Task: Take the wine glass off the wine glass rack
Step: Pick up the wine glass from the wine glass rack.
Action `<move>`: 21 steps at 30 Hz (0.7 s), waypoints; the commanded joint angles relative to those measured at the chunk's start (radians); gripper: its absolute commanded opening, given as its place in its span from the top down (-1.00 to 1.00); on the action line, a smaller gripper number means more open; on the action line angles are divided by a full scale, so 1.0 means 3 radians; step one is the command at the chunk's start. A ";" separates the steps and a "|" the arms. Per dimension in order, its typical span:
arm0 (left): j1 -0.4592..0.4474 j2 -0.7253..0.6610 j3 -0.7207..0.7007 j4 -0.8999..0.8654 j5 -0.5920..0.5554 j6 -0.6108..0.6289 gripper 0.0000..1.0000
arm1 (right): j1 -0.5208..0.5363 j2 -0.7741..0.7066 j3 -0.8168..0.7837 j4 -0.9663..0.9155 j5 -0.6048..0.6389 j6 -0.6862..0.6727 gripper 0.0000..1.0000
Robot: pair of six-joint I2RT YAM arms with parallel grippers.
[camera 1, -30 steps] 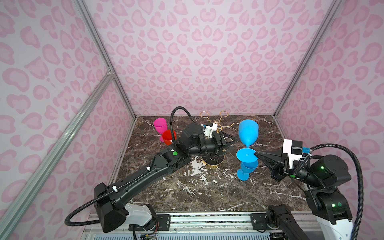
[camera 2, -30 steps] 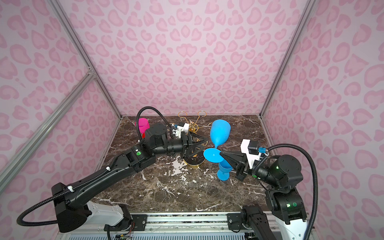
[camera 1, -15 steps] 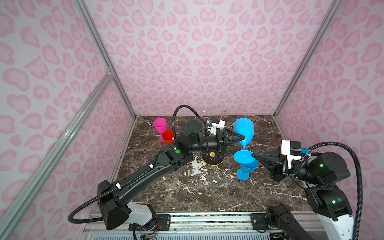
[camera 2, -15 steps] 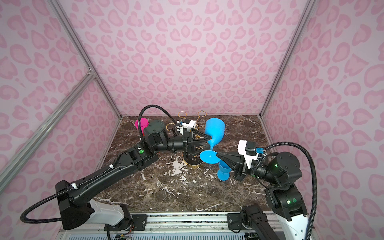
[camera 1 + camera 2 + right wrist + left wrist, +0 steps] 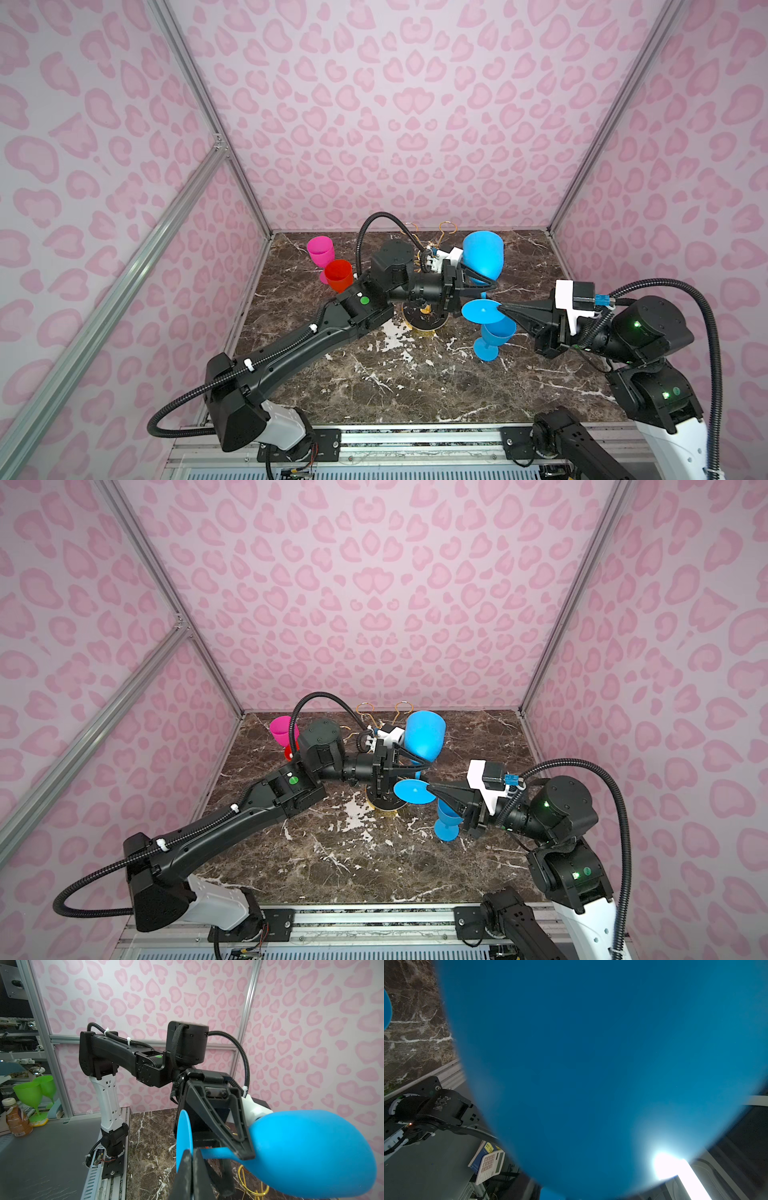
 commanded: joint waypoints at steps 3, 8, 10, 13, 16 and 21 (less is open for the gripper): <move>-0.0011 0.0001 0.0047 0.0162 0.0075 -0.0066 0.23 | 0.0046 0.0027 0.0035 -0.0044 0.0123 -0.0166 1.00; -0.0011 -0.0012 0.0031 0.0162 0.0030 -0.0074 0.46 | 0.0065 0.0030 0.0034 -0.0060 0.0174 -0.0219 1.00; -0.0011 -0.0012 0.0031 0.0162 0.0032 -0.0078 0.54 | 0.0082 0.0030 0.0029 -0.0086 0.0193 -0.0241 1.00; -0.0011 -0.0017 0.0040 0.0162 0.0015 -0.0079 0.64 | 0.0094 0.0020 0.0025 -0.0105 0.0213 -0.0257 1.00; -0.0011 -0.0016 0.0046 0.0162 -0.0002 -0.0079 0.70 | 0.0118 0.0017 0.0016 -0.0131 0.0233 -0.0267 1.00; -0.0007 -0.0035 0.0020 0.0162 -0.0047 -0.0074 0.78 | 0.0139 -0.0028 -0.0035 -0.0128 0.0322 -0.0267 0.39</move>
